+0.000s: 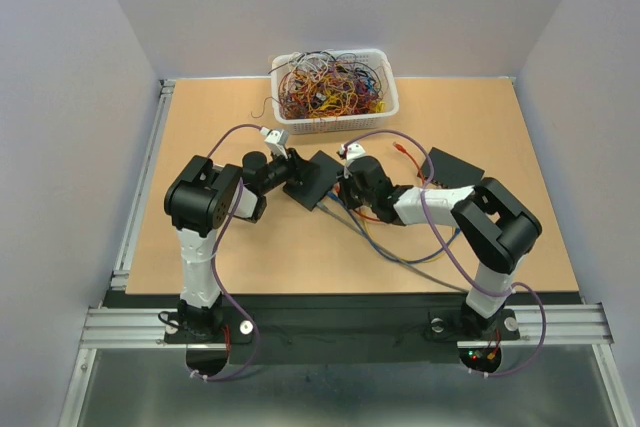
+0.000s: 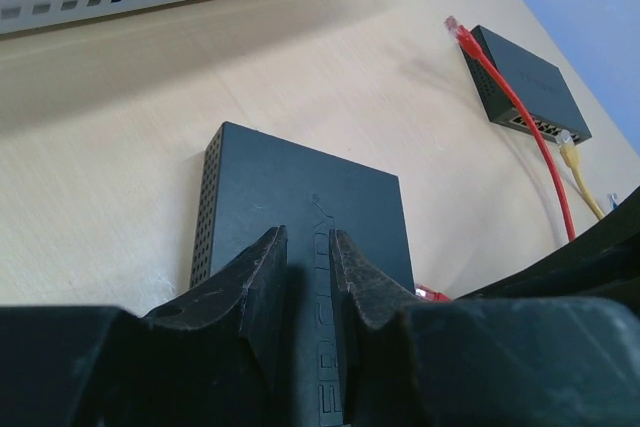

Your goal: Insert the plug into the switch port

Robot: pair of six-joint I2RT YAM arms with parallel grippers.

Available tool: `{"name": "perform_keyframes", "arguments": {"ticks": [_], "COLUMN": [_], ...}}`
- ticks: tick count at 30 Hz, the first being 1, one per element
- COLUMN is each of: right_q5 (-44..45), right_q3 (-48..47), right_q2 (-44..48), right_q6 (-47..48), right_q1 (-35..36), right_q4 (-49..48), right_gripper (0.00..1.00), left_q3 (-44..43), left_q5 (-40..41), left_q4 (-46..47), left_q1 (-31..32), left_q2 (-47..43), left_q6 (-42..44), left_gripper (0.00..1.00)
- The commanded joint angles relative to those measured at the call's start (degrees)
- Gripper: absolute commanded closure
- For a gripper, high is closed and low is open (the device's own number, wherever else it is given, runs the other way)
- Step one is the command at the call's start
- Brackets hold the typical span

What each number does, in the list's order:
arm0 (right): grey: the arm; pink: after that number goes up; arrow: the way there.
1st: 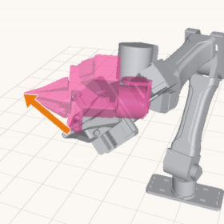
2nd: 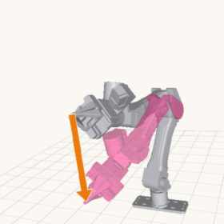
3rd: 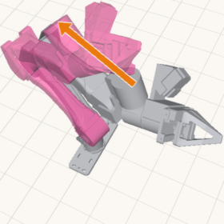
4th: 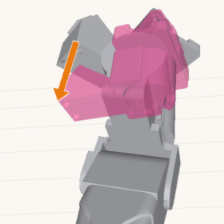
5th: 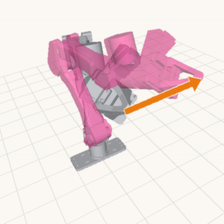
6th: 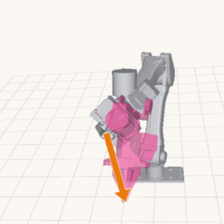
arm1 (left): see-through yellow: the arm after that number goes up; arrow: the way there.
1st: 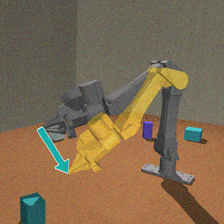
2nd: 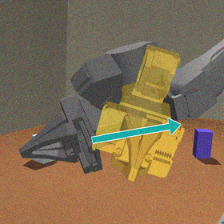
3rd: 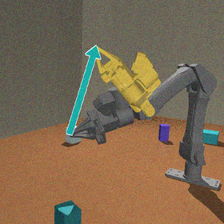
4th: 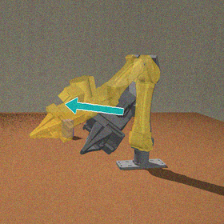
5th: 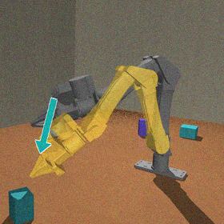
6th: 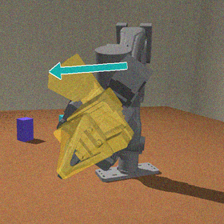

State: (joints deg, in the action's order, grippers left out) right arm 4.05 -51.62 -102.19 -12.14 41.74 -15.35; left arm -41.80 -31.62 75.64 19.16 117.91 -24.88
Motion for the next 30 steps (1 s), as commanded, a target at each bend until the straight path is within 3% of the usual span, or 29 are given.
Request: {"name": "perform_keyframes", "arguments": {"ticks": [1, 8, 14, 23, 30], "right_q5": [-0.71, -3.79, -5.37, -4.67, -5.02], "right_q3": [-3.93, -3.58, -3.93, -3.67, -3.93], "right_q2": [-0.29, -1.43, -3.45, -3.63, -4.24], "right_q6": [1.33, 2.3, 3.0, 3.35, 3.18], "right_q1": [1.15, 0.98, 0.98, 0.98, 0.98], "right_q4": [-5.39, -6.53, -7.58, -7.85, -8.02], "right_gripper": [1.0, 1.0, 1.0, 1.0, 1.0], "left_q3": [-1.0, -1.26, -0.65, 2.07, 0.5], "left_q5": [-3.27, -8.01, -6.54, 10.33, 17.81], "left_q4": [0.47, 2.59, 1.19, -11.63, -16.56], "left_q1": [0.62, 0.62, 0.62, 0.62, 0.62], "left_q2": [0.83, 1.97, 0.76, -12.33, -13.59], "left_q6": [1.24, 1.15, 1.85, 5.55, 7.48], "left_gripper": [0.66, 0.66, 0.66, 0.67, 0.66]}}
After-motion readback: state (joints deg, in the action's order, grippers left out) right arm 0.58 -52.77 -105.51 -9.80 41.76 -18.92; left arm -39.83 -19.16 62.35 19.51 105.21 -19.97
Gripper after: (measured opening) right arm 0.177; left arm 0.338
